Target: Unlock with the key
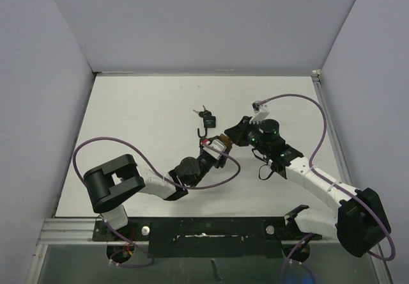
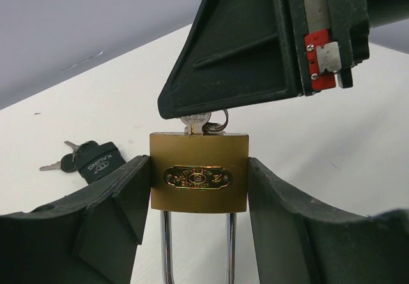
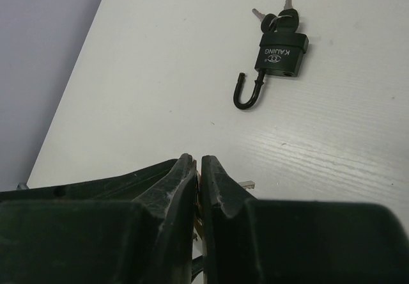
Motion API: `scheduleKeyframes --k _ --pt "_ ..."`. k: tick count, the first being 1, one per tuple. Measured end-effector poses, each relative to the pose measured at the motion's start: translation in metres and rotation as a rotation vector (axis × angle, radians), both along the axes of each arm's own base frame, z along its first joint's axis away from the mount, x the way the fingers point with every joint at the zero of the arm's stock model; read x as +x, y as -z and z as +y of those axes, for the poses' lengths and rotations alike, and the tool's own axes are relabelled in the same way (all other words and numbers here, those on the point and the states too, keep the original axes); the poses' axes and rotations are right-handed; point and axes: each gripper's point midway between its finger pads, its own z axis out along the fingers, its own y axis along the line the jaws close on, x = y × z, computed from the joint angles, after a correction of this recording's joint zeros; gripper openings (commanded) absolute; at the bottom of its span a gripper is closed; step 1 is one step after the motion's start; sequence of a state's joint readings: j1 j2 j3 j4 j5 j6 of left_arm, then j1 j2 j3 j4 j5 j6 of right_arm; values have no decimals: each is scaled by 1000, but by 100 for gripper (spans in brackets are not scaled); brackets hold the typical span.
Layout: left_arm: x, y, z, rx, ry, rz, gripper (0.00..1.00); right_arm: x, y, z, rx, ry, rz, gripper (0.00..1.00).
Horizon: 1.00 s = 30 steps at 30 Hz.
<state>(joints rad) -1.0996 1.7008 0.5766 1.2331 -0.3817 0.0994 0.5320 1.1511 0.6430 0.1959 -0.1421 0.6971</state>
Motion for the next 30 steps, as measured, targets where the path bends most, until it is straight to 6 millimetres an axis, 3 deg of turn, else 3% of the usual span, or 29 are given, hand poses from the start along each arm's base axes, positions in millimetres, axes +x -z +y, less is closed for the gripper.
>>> scheduleKeyframes --k 18,27,30 --pt "8 -5 -8 206 -363 -113 0 13 0 -8 -35 86 52 0" --pt "6 -5 -6 253 -423 -141 0 13 2 -6 -23 89 70 0" --pt "6 -5 -6 254 -425 -142 0 13 1 -6 -21 86 69 24"
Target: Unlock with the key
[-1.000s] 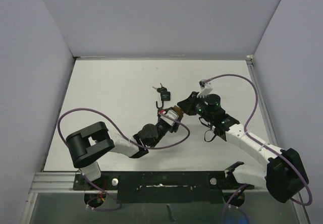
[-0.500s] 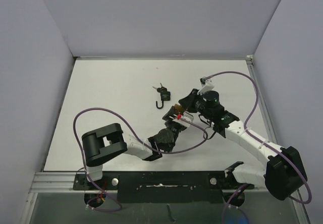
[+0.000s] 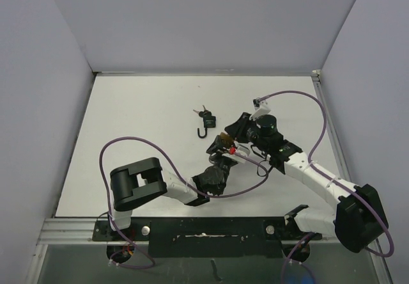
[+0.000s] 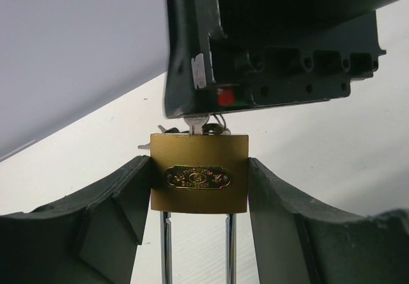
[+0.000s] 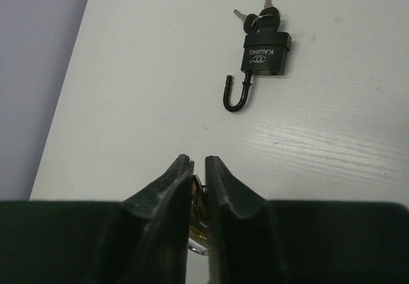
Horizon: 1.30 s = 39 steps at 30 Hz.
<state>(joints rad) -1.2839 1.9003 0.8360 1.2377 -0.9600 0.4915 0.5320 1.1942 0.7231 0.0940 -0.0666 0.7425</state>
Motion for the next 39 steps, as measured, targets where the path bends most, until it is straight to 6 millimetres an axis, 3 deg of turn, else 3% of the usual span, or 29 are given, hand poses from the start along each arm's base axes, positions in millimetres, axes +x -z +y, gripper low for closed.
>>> scheduleKeyframes --k 4,11,17,22,26,31,39 --pt "-1 -2 -4 -26 19 1 0 -3 0 3 16 -16 8 43" --pt "-3 -10 -10 -129 68 29 0 -5 -5 -19 62 29 -6 53" --pt "5 -10 8 -191 50 94 0 -2 -31 -48 80 125 -66 61" --pt "29 -9 37 -272 -12 192 0 -4 -44 -82 64 237 -100 67" --pt "44 -6 61 -329 -80 253 0 -5 -20 -90 -19 236 -40 74" --pt "48 11 69 -367 -102 369 0 -10 23 -76 -84 129 80 78" --pt "50 11 58 -472 -83 496 0 -21 37 -51 -32 -22 79 79"
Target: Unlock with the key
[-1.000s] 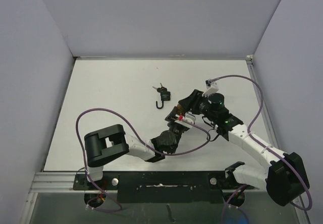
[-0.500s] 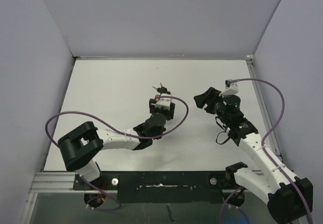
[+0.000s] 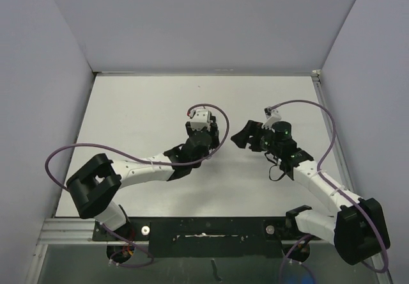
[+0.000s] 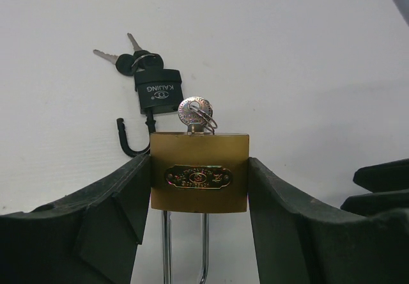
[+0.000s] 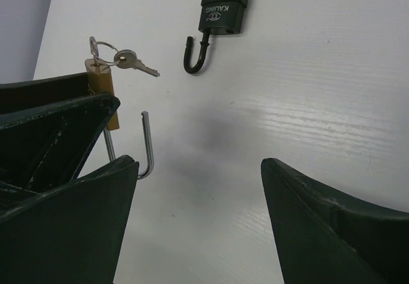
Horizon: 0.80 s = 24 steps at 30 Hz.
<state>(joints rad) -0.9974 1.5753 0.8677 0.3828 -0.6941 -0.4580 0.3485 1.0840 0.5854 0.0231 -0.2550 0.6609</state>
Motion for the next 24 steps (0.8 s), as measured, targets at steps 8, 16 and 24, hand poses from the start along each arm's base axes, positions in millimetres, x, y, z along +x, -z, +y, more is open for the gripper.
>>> scheduleKeyframes --k 8,16,24 --pt "7 -5 -4 -96 -12 59 0 -3 2 30 27 -102 -22 80" --pt "10 -12 -7 -148 -18 69 0 -11 35 49 -34 -137 59 80" --pt "8 -12 -8 -173 -18 87 0 -3 38 50 -119 -65 53 80"
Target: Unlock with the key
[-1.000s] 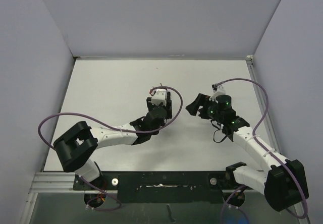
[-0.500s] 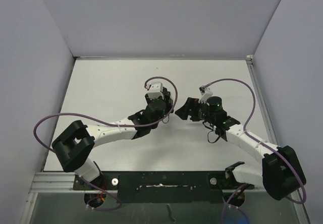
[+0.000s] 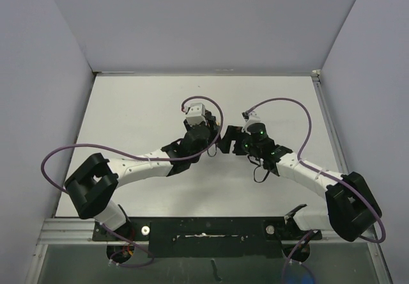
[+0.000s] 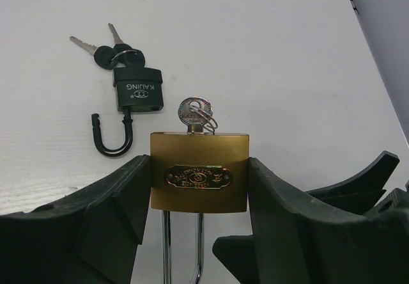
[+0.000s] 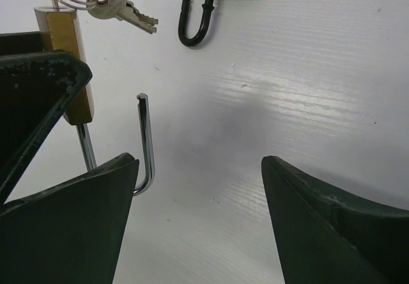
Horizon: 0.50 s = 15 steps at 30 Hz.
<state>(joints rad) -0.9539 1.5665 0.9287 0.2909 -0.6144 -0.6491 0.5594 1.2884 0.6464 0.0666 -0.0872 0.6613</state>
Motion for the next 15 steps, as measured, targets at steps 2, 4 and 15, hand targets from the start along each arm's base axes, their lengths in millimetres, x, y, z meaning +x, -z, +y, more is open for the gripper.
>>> scheduleKeyframes --k 2,4,15 --pt "0 -1 -1 -9 1 2 0 2 -1 -1 -11 16 -8 80" --pt "-1 -2 -2 -20 5 6 0 4 0 -3 -19 26 -9 80" --pt "-4 -16 -5 -83 14 1 0 0 33 1 -74 20 66 80"
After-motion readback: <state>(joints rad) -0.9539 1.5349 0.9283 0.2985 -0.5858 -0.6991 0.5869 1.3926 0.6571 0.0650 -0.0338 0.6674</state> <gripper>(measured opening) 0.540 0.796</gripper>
